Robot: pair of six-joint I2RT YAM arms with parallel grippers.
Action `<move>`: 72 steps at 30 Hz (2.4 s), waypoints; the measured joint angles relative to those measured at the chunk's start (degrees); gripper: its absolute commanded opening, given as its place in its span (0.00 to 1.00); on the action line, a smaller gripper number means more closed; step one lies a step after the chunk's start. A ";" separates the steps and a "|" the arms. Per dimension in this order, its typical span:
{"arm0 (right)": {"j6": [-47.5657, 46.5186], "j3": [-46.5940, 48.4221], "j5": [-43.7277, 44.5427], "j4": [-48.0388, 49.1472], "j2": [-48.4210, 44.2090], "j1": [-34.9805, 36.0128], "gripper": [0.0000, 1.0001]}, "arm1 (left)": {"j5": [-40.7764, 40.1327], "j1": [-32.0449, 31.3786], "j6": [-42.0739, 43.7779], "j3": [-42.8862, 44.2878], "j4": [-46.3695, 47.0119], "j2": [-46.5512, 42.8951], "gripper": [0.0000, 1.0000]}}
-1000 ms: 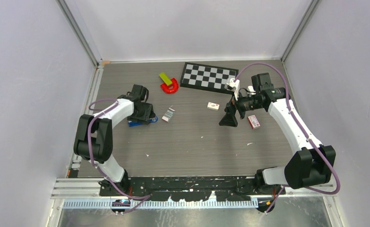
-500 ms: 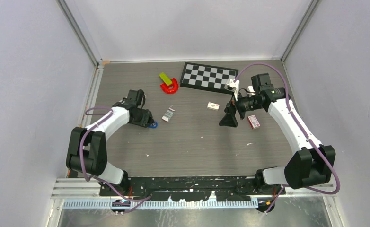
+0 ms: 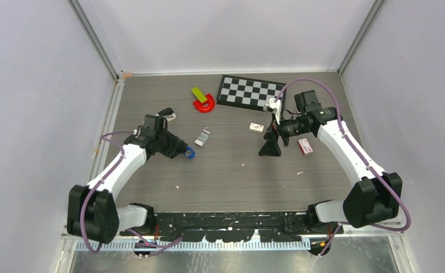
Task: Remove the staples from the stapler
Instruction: Pick up the stapler from the center of the board, then unload the staple at the center of the board.
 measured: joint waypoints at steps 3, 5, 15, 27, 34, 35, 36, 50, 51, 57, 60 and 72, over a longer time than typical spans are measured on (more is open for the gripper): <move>1.20 -0.59 -1.03 1.27 0.04 1.11 1.00 | 3.06 0.00 3.76 -2.14 0.90 -5.57 0.00; 2.69 -1.27 -2.08 2.51 0.15 1.66 1.00 | 4.94 0.00 5.55 -3.45 1.40 -7.78 0.00; 14.60 -6.54 -6.84 13.64 1.16 3.39 1.00 | 15.45 0.00 10.88 -7.15 5.44 -10.75 0.00; 43.25 -16.02 -10.40 40.39 4.98 5.73 1.00 | 26.12 -0.42 10.16 -9.84 15.52 -15.02 0.00; 70.62 -21.40 -7.58 63.71 10.32 6.03 0.99 | 26.75 -5.40 5.79 -11.69 25.79 -13.68 0.00; 74.55 -22.16 -6.69 66.93 11.08 6.03 0.99 | 26.60 -6.40 5.07 -11.69 27.76 -12.81 0.00; 78.09 -23.02 -5.75 69.81 11.80 6.03 1.00 | 26.36 -7.69 4.13 -11.69 30.38 -11.45 0.00; 112.61 -28.98 -0.24 103.89 22.62 6.01 1.00 | 22.36 -13.49 -7.98 -12.02 59.91 7.48 0.00; 114.42 -29.09 -0.09 106.18 23.19 6.01 0.99 | 22.36 -13.62 -8.83 -12.02 61.40 8.20 0.00; 121.52 -29.51 1.14 115.12 26.10 6.03 0.97 | 22.34 -14.56 -11.89 -12.02 67.56 10.32 0.00; 122.99 -29.57 1.40 116.65 26.32 6.08 0.95 | 22.34 -15.28 -12.79 -12.02 69.48 10.32 0.00; 126.68 -29.57 1.55 121.07 26.32 6.08 0.46 | 22.36 -18.71 -15.54 -12.00 74.86 11.93 0.00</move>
